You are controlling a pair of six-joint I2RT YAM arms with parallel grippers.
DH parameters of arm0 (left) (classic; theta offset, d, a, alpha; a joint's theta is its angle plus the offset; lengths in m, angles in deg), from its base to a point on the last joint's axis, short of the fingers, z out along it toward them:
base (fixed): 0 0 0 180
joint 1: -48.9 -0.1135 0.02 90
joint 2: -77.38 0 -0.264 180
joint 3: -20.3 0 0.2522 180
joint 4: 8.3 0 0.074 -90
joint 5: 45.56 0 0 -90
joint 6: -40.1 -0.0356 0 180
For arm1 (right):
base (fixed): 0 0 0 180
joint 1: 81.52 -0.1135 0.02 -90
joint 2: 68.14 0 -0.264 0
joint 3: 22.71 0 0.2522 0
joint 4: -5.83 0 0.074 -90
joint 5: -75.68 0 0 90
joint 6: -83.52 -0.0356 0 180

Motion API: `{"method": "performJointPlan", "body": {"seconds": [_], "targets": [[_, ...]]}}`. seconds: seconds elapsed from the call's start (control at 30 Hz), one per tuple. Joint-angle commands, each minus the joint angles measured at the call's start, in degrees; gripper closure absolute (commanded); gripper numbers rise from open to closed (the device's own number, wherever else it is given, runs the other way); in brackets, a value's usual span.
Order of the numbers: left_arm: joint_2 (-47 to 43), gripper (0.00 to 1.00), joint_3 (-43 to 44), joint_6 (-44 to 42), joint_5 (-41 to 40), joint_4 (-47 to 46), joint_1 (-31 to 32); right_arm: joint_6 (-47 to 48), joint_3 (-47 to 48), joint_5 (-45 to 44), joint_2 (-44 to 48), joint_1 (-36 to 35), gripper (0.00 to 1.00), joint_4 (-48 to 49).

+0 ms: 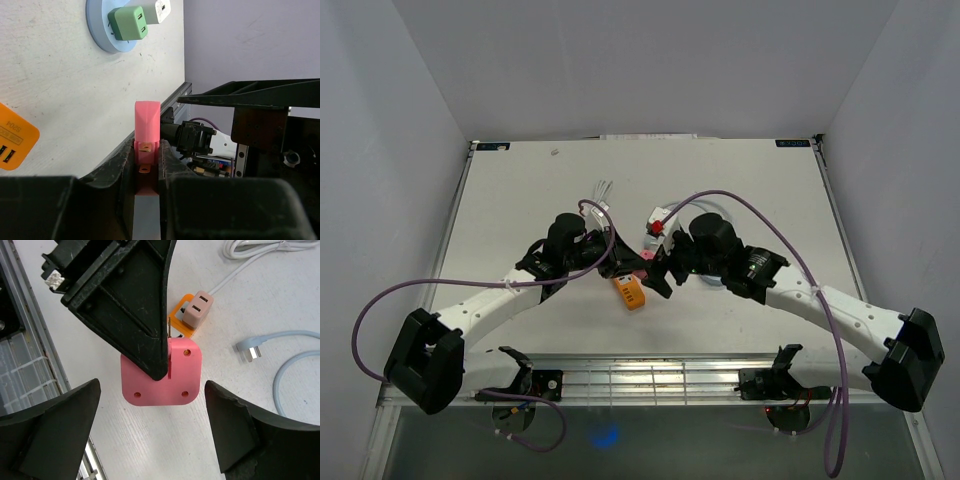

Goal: Insert the plug

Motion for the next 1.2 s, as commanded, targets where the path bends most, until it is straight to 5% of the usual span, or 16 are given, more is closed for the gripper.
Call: {"method": "performJointPlan", "body": {"seconds": [0.0,0.43,0.57,0.87,1.0,1.17], "targets": [[-2.19,1.0,1.14,-2.14,-0.92,0.06,0.06,-1.7,-1.83,1.16,3.75,0.85,0.11,2.56],[-7.46,1.0,-4.3,-3.38,-1.01,-13.02,-1.26,-29.72,-6.04,12.31,8.42,8.32,0.0,13.26],[-9.3,1.0,-6.41,-1.72,-0.92,-18.3,-1.26,-40.37,-13.07,13.21,11.22,8.85,0.1,27.92],[-10.72,1.0,-8.17,3.38,1.37,-29.21,-1.26,-50.67,-18.0,4.15,14.92,9.38,0.26,33.67],[-10.28,1.0,-8.52,6.11,2.68,-32.36,-1.26,-52.95,-20.38,5.9,14.57,9.38,0.39,40.43],[-9.4,1.0,-10.46,10.06,4.0,-37.29,-1.26,-54.1,-19.85,8.45,12.64,9.38,0.43,44.04]]}}
